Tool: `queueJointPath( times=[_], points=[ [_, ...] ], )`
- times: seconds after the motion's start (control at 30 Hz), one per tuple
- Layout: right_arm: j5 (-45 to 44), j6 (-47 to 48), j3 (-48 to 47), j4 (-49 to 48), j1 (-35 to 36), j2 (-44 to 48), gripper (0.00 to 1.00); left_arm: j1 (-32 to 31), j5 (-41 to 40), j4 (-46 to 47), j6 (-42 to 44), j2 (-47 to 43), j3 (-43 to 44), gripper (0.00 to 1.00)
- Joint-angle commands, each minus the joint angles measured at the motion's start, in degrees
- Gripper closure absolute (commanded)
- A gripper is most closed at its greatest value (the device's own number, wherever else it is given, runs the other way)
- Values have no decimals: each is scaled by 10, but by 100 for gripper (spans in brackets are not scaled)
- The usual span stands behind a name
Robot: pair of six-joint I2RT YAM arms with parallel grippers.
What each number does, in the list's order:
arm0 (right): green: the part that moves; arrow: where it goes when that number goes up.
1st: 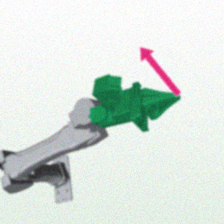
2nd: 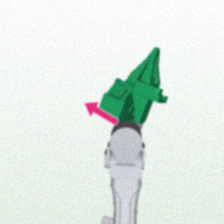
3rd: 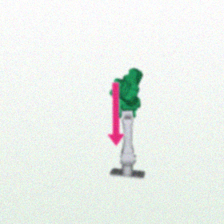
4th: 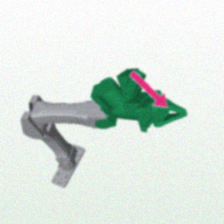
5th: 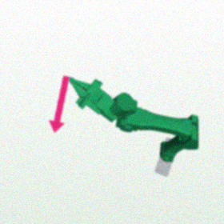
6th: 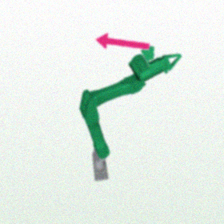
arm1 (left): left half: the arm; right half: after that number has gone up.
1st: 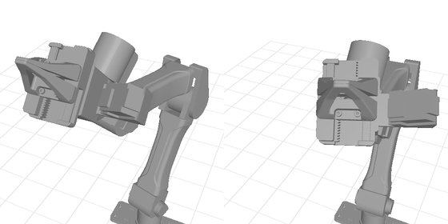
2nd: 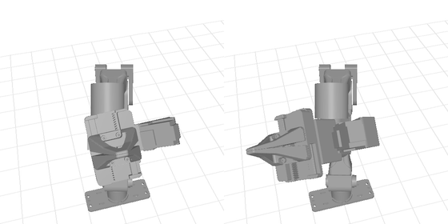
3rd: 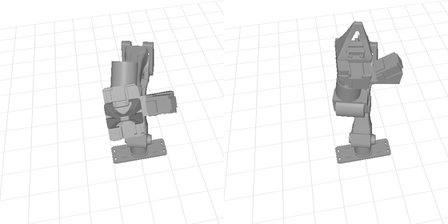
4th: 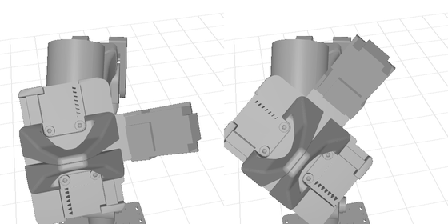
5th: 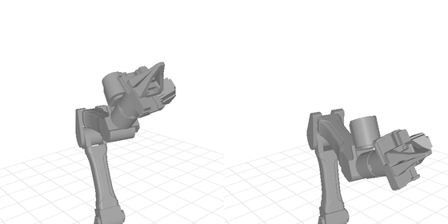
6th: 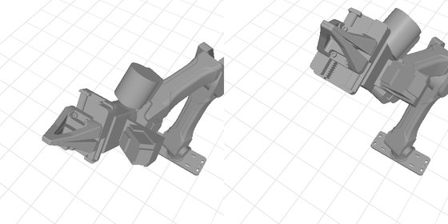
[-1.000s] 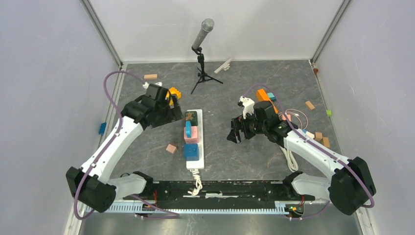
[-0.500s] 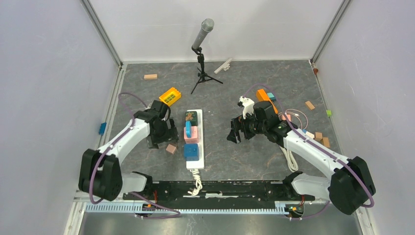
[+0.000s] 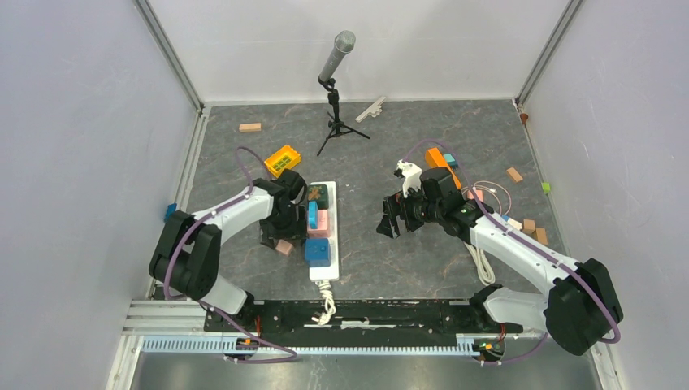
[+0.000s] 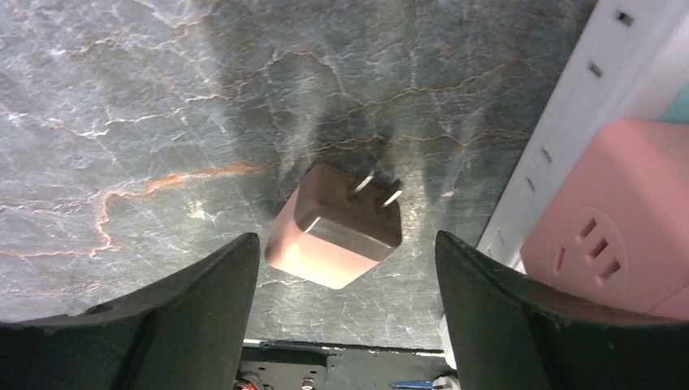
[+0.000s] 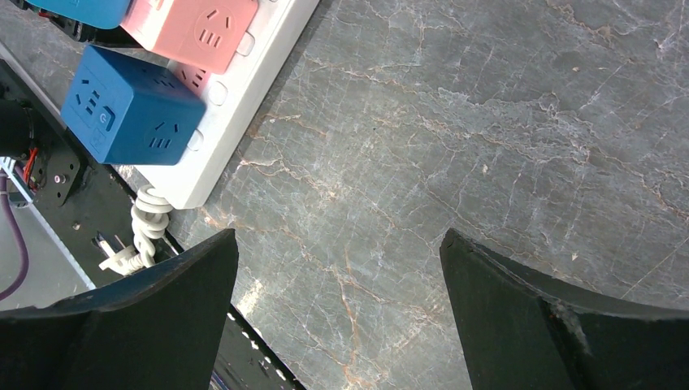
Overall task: Insert the plug
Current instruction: Pick up the plug from the center of the board.
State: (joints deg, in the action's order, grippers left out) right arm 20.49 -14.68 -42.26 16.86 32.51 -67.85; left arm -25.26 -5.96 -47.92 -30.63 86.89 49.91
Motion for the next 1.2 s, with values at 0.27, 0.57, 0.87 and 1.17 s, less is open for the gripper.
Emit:
queueJointPath(
  times=[0.27, 0.57, 0.87, 1.17],
  points=[
    [2, 3, -10, -11, -1, 0, 2, -11, -41, 46, 11, 14, 0, 35],
    [4, 4, -14, -8, -2, -1, 2, -4, -66, 49, -7, 3, -9, 5],
    [4, 6, -27, -1, -1, 0, 2, -3, -33, 75, -11, 20, -23, 40],
    [21, 1, -68, 3, -2, 6, 2, -3, -119, -19, 1, -117, 48, 67]
  ],
)
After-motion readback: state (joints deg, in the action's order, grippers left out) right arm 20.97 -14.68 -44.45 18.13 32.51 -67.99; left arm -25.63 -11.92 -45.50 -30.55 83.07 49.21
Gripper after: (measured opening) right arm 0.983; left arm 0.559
